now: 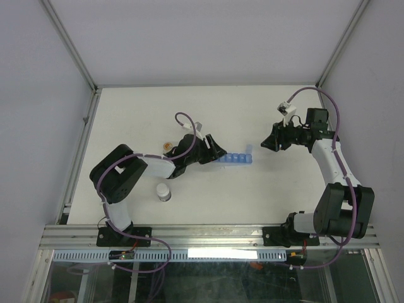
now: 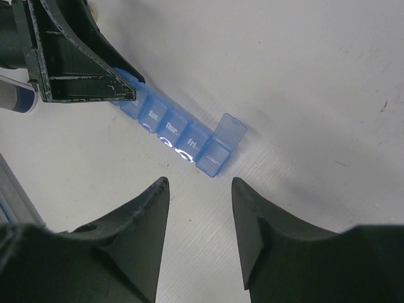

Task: Sort the pills into containers

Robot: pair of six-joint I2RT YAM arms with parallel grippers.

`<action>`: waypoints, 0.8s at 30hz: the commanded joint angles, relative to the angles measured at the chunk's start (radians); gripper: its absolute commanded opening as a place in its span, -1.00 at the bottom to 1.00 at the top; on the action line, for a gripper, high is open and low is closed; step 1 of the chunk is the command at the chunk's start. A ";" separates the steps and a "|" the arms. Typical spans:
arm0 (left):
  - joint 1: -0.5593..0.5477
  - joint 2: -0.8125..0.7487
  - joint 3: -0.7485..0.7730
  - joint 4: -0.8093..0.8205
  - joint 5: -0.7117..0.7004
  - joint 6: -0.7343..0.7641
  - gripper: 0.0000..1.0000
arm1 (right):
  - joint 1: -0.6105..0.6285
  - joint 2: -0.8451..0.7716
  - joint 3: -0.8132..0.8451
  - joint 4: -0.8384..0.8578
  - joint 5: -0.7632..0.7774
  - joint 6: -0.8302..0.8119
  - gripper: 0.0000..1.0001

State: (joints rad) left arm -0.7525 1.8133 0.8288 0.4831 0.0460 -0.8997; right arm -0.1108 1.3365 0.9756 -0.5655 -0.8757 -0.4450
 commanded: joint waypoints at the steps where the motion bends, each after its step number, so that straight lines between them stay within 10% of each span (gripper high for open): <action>1: 0.014 -0.099 0.070 -0.068 -0.038 0.111 0.25 | -0.002 0.008 0.012 -0.012 -0.043 -0.027 -0.05; 17: 0.049 -0.465 0.014 -0.195 0.007 0.415 0.45 | 0.098 0.194 -0.010 0.082 0.195 0.102 -0.44; 24: 0.066 -0.687 -0.236 -0.063 0.038 0.360 0.98 | 0.142 0.294 -0.002 0.062 0.292 0.103 -0.76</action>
State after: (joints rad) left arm -0.7048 1.2343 0.7254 0.3050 0.0360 -0.5312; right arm 0.0048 1.5978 0.9634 -0.5205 -0.6567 -0.3569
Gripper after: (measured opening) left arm 0.959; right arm 0.148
